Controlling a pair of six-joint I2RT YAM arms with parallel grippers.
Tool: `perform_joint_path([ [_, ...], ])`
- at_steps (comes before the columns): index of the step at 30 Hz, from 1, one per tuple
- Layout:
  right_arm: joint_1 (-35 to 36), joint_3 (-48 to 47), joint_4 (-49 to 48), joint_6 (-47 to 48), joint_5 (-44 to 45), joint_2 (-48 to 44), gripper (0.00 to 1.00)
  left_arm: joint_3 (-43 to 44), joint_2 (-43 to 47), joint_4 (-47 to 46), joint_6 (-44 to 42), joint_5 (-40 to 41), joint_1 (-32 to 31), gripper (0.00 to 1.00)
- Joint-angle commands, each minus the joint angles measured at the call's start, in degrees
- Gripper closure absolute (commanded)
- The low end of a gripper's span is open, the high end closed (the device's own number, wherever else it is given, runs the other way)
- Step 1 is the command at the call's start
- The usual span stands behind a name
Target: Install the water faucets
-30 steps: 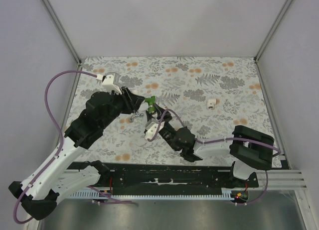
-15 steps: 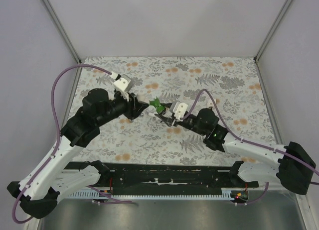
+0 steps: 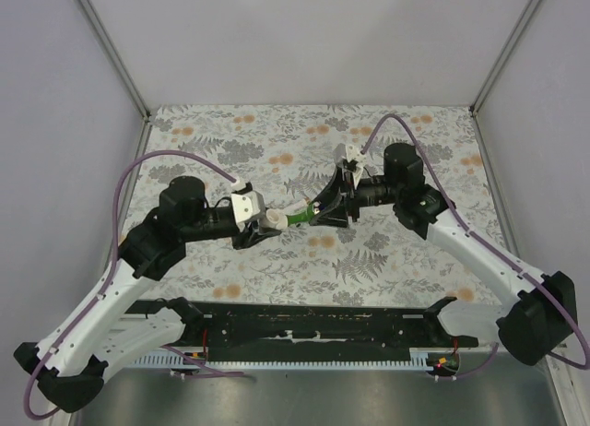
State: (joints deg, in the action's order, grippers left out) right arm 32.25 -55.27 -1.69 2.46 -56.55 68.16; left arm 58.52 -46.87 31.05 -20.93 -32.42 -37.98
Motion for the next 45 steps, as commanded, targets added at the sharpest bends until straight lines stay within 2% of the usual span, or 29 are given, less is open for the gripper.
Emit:
perform_joint_path([
  [1,-3.3,-6.4,4.4,-5.9,-8.7,4.2,0.85,-2.3,-0.6,7.5,-6.0,-16.3,-0.4,0.98],
  [5,-3.6,-8.6,8.5,-7.1,-8.7,7.2,0.77,-3.0,-1.6,6.5,-5.0,-21.1,-0.5,0.98],
  [8,-4.0,-9.4,9.5,-9.6,-6.8,9.3,0.69,-4.8,-0.6,1.4,-2.0,-22.7,-0.4,0.98],
  [10,-4.3,-10.1,11.5,-10.2,-2.0,10.1,0.67,-7.4,0.6,-4.3,2.1,-22.8,-0.4,0.98],
  [12,-4.2,-10.7,13.9,-9.5,4.1,10.4,0.58,-10.3,2.2,-11.3,7.8,-22.9,-0.4,0.98],
  [14,-4.2,-10.7,15.7,-8.1,9.2,9.9,0.47,-13.5,3.7,-20.3,15.2,-19.9,-0.4,0.98],
  [15,-4.2,-10.7,16.0,-7.5,11.0,9.5,0.40,-14.9,4.2,-22.6,17.7,-18.0,-0.4,0.98],
  [17,-4.3,-10.0,16.0,-5.7,13.1,7.8,0.34,-16.5,4.9,-25.8,23.9,-13.0,-0.4,0.98],
  [21,-4.3,-7.8,14.6,-3.0,18.6,2.9,0.24,-19.3,5.2,-28.9,33.2,-1.8,-0.3,0.98],
  [24,-4.3,-4.1,10.8,1.3,21.8,-2.0,0.20,-23.2,6.3,-35.5,40.1,5.2,-0.3,0.98],
  [30,-4.3,2.4,4.7,10.2,14.4,-9.0,0.14,-30.7,10.7,-50.7,51.9,14.7,0.2,0.98],
  [36,-4.2,4.5,0.6,14.9,1.4,-11.2,0.13,-31.9,12.6,-58.7,60.7,17.2,0.4,0.98],
  [45,-4.4,6.7,-8.8,10.6,-0.8,-10.9,0.12,-32.4,8.7,-70.1,67.1,8.1,0.4,0.98],
])
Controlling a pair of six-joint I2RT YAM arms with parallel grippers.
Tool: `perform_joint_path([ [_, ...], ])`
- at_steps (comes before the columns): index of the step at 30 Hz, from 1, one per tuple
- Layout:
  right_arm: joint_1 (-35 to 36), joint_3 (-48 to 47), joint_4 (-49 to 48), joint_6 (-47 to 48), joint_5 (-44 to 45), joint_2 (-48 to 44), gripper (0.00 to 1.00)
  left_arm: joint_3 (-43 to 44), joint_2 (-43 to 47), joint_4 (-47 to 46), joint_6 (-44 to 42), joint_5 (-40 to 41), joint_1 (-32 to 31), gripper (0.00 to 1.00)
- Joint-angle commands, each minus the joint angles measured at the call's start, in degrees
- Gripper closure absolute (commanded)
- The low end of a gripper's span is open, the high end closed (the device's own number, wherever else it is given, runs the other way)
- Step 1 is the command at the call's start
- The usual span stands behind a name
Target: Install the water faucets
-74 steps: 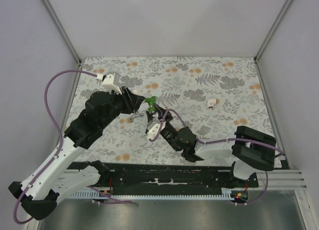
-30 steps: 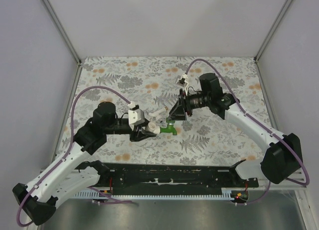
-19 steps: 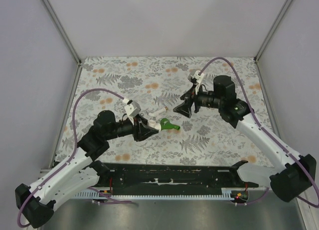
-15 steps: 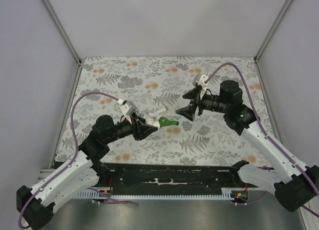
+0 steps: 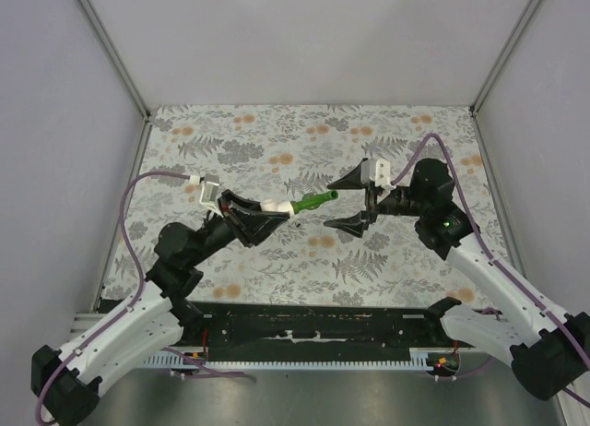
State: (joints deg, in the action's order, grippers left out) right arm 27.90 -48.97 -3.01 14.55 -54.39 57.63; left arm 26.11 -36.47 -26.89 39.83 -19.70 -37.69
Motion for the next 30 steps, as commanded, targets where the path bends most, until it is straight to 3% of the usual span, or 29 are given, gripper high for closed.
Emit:
perform_joint_path([
  [1,0.0,0.7,-8.8,-2.4,-3.6,0.1,0.12,0.3,-2.3,-12.7,6.7,-5.4,0.2,0.98],
  [11,0.0,1.6,-24.1,-17.3,-11.0,7.1,0.24,1.2,-6.1,-19.3,8.9,-6.6,0.1,0.98],
  [14,0.0,1.5,-29.3,-23.7,-11.4,9.1,0.40,1.5,-6.9,-20.3,8.1,-7.8,0.2,0.98],
  [16,0.0,0.8,-31.4,-28.9,-11.0,10.7,0.63,1.6,-6.8,-20.2,4.1,-9.0,0.2,0.98],
  [19,0.0,-1.4,-33.1,-39.2,-11.3,14.2,0.82,1.1,-4.9,-18.0,-10.1,-12.0,0.1,0.98],
  [22,0.0,-3.1,-33.4,-51.8,-9.6,17.9,0.92,2.4,0.2,-5.2,-32.4,-12.1,0.2,0.98],
  [25,0.0,-4.6,-34.0,-66.0,-9.9,22.4,0.92,4.7,3.6,6.5,-51.6,-11.6,0.2,0.98],
  [28,0.0,-2.7,-46.4,-81.6,-9.2,26.9,0.92,6.9,6.8,17.7,-66.2,-10.4,0.2,0.98],
  [30,0.0,-2.1,-51.0,-86.6,-8.5,29.5,0.87,9.6,7.5,28.2,-76.2,-10.1,0.1,0.98],
])
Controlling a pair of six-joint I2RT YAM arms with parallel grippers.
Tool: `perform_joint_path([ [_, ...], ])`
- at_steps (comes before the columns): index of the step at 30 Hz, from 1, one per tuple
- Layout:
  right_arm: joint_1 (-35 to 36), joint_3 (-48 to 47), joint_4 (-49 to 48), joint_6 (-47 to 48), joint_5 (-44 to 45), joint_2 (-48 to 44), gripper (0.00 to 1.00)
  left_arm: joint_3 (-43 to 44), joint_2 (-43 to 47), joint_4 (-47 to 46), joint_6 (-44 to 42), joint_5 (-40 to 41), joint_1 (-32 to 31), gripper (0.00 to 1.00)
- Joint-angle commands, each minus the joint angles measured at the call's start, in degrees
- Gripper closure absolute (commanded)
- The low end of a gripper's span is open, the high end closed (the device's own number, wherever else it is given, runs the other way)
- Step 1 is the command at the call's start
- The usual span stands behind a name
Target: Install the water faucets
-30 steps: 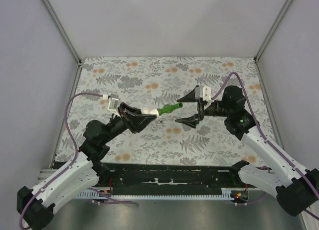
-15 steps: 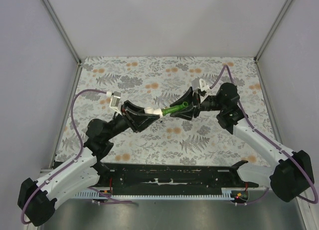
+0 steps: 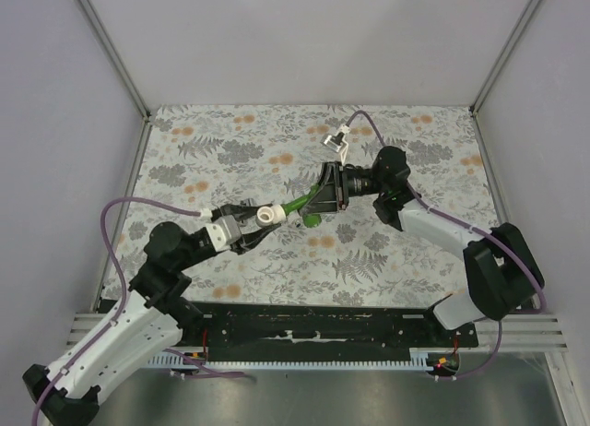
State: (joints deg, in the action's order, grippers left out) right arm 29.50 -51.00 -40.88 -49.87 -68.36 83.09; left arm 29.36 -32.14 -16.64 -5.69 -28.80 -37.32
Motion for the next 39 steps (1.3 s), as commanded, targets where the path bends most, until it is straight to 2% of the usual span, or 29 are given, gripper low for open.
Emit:
perform_joint_path([
  [1,-1.5,0.0,-13.7,-23.1,5.6,5.1,0.83,7.4,3.6,22.1,-35.1,-0.7,-0.3,0.98],
  [3,-1.5,0.0,-13.9,-23.2,6.3,6.6,0.68,7.3,4.5,25.2,-38.3,0.1,-0.2,0.98],
  [5,-1.5,0.0,-13.9,-22.7,6.9,7.2,0.56,6.5,5.6,25.1,-37.9,1.1,-0.3,0.98],
  [12,-1.6,0.6,-13.8,-19.1,8.2,8.6,0.32,3.2,7.4,18.9,-31.0,5.1,-0.2,0.98],
  [16,-2.2,3.4,-12.9,-11.8,11.4,7.3,0.19,5.3,6.6,18.1,-25.8,7.4,-0.2,0.98],
  [18,-2.8,4.4,-10.9,-7.2,13.5,5.8,0.02,7.5,5.8,19.5,-23.7,8.1,-0.2,0.98],
  [24,-3.1,6.5,-2.6,8.7,19.2,-2.9,0.02,9.7,4.8,21.0,-19.5,10.7,-0.3,0.98],
  [26,-3.0,7.5,2.5,17.8,22.6,-6.9,0.02,10.9,3.8,22.2,-16.6,12.6,-0.2,0.98],
  [31,-1.6,10.7,8.2,34.5,30.1,-15.8,0.02,16.0,0.2,26.2,-8.6,15.7,-0.2,0.98],
  [36,5.0,12.9,10.7,52.6,40.9,-21.2,0.02,19.4,-2.0,28.3,-5.1,16.8,-0.3,0.98],
  [39,10.9,15.4,7.2,60.5,49.2,-23.0,0.02,20.5,-2.8,29.2,-4.9,17.0,-0.2,0.98],
])
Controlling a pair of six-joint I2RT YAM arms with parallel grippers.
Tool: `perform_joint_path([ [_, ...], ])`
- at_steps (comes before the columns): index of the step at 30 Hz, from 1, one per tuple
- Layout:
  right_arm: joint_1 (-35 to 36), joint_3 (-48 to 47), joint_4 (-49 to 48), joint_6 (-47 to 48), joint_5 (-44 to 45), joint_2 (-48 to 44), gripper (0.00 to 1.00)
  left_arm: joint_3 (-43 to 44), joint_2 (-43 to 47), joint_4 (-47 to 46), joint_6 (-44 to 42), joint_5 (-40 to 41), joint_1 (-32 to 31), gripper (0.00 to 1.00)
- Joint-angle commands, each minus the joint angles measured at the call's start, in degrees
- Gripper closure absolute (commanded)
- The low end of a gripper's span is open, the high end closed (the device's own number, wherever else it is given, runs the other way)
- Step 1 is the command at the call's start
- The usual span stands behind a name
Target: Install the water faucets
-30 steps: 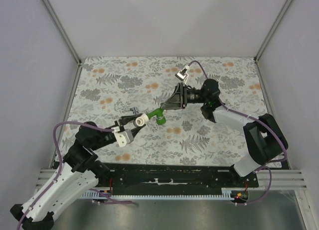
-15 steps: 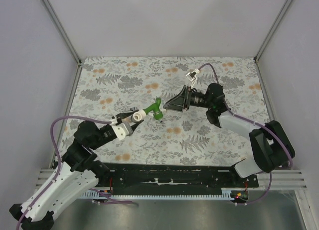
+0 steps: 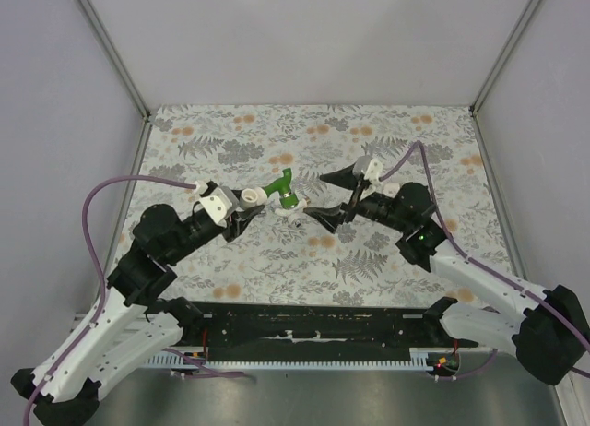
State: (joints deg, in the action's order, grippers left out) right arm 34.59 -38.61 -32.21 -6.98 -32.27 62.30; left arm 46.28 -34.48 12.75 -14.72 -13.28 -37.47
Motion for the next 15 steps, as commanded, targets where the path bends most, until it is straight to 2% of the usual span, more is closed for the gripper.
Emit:
perform_joint_path([
  [1,7.4,3.7,-3.2,20.1,15.3,-2.4,0.02,4.1,-0.8,0.3,4.3,1.8,-0.1,0.98],
  [5,13.6,5.4,-9.5,29.2,22.9,-1.9,0.02,6.0,-2.3,2.4,5.2,2.1,-0.2,0.98],
  [10,20.4,4.3,-12.8,39.6,30.4,1.1,0.02,7.8,-3.5,3.6,7.6,2.6,-0.2,0.98],
  [15,26.9,4.8,-26.6,49.8,39.5,8.8,0.02,9.4,-4.9,4.9,9.0,2.4,-0.1,0.98],
])
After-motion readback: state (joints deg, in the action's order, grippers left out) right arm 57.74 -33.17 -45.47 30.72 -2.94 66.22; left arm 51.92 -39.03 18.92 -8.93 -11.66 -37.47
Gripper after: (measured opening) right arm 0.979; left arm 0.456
